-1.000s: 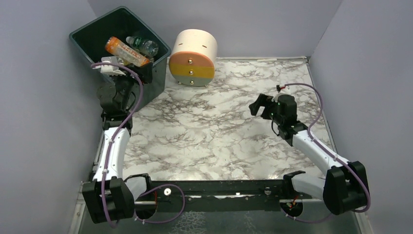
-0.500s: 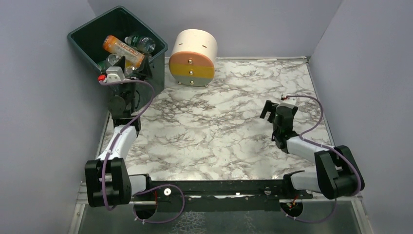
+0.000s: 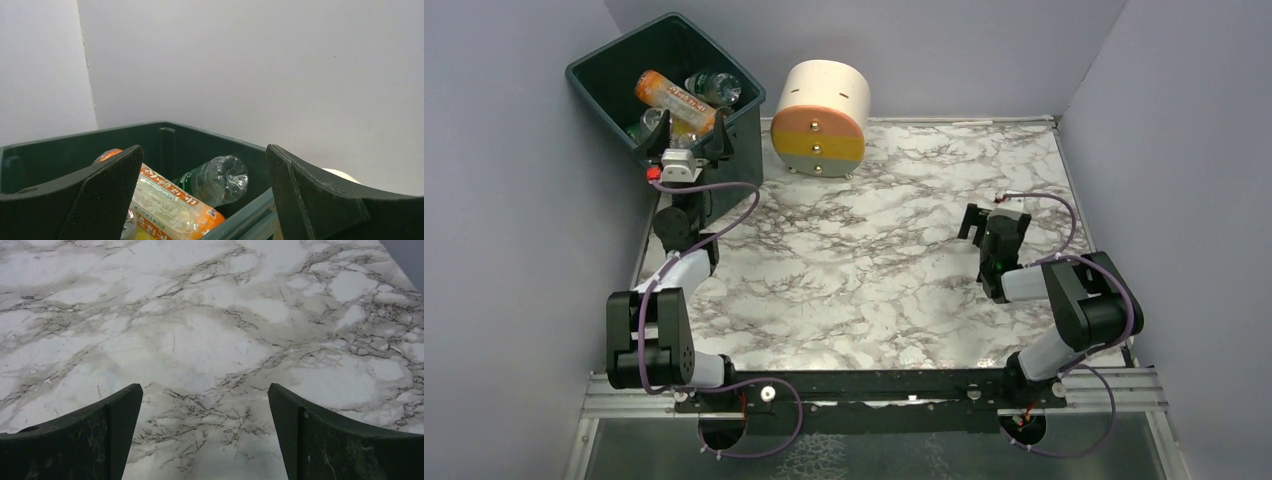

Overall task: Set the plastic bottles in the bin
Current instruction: Adjust the trash bin at the center of the board.

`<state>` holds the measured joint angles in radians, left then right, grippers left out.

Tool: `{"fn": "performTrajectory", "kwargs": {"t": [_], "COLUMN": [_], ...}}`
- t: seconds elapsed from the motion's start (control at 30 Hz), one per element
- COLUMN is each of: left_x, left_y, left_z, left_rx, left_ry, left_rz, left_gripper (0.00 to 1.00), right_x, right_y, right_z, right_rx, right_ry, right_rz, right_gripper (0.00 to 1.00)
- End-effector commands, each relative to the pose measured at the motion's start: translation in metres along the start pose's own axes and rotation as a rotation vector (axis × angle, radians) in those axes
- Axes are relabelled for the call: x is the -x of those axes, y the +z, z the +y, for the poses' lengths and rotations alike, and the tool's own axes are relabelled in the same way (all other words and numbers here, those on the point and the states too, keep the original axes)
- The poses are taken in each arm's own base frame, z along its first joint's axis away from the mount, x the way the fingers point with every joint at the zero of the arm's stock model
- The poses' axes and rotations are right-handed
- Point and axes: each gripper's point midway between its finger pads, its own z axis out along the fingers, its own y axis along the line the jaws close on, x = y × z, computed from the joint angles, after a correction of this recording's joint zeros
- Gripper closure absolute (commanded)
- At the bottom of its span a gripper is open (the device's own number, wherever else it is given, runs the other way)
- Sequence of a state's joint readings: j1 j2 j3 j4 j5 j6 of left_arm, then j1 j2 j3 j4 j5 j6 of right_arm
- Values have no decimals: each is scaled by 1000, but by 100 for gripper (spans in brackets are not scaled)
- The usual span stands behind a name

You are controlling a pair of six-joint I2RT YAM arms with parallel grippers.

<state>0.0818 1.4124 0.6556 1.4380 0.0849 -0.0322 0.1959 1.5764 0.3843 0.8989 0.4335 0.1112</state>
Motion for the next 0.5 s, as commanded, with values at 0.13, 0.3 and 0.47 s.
{"fn": "performTrajectory", "kwargs": {"t": [0.13,0.3,0.47], "left_x": [-233,-216,-194], "left_y": [-193,-197,-200], "left_z": [3,4,-38], "left_rx": [116,130,-149], "left_ry": [-107,-100,-93], "left_rz": [936,862,725], "left_gripper": [1,1,1], "right_x": [16,17,20], "right_y": [14,10,4], "right_z": [11,10,13], "right_rx": [39,46,79], "right_ry": [-26,-29,-31], "right_rz": [-34,-50,-82], "right_gripper": [1,1,1]}}
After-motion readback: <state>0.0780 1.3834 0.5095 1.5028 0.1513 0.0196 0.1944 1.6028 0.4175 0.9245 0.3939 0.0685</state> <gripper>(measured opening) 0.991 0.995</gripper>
